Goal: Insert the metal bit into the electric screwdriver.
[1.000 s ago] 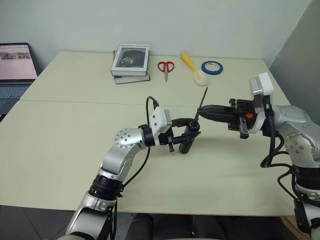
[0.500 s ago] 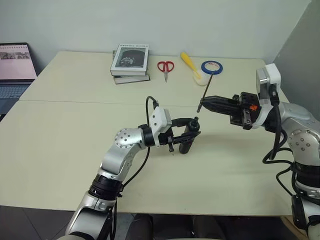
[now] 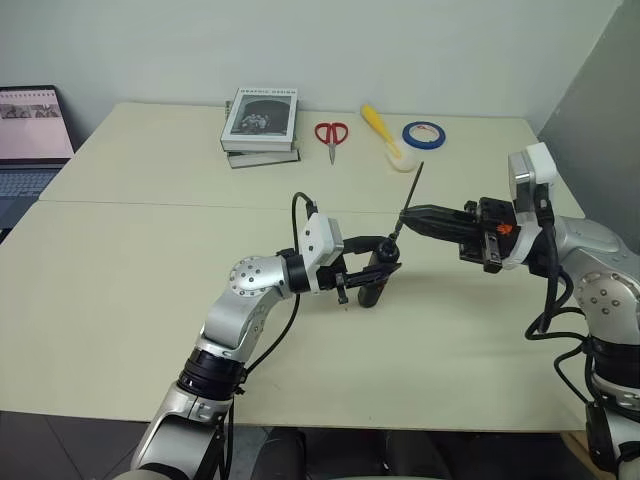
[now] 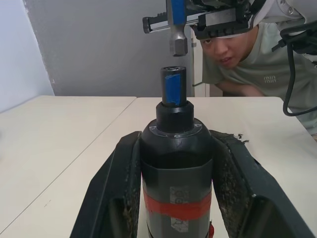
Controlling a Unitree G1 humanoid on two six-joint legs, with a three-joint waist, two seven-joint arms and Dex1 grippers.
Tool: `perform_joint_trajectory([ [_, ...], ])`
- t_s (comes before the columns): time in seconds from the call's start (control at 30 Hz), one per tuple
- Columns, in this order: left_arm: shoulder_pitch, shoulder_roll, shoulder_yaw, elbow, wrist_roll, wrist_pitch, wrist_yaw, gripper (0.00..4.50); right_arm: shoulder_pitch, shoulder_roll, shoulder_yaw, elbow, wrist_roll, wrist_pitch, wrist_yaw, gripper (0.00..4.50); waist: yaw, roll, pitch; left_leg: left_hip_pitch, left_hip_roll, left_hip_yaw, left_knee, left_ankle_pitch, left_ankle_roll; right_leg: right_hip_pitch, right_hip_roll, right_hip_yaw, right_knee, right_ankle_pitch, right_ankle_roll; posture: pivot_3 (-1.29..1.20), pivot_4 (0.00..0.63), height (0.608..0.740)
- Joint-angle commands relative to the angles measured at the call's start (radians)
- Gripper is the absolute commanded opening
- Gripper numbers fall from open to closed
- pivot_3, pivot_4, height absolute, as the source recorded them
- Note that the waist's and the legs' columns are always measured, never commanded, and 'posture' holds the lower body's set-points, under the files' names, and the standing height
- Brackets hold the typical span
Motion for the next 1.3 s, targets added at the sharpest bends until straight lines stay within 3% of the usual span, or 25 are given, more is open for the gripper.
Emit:
perform_joint_trajectory([
  [0.03,0.007,0.022,-0.004,0.021,0.034,0.009,0.008,1.64,-0.014,0.003,-0.003,-0.03,0.002,-0.017,-0.002,0.0,0.0,0.0,0.0,0.0,0.0,0.0,0.0,0.0,0.0,0.0,0.0,0.0,0.0,0.0,0.0,0.0,0.15,0.74],
  [1.3,0.006,0.024,-0.003,0.022,0.034,0.012,0.008,1.64,-0.008,-0.009,0.01,0.007,-0.049,-0.037,0.022,0.0,0.0,0.0,0.0,0.0,0.0,0.0,0.0,0.0,0.0,0.0,0.0,0.0,0.0,0.0,0.0,0.0,0.15,0.74],
])
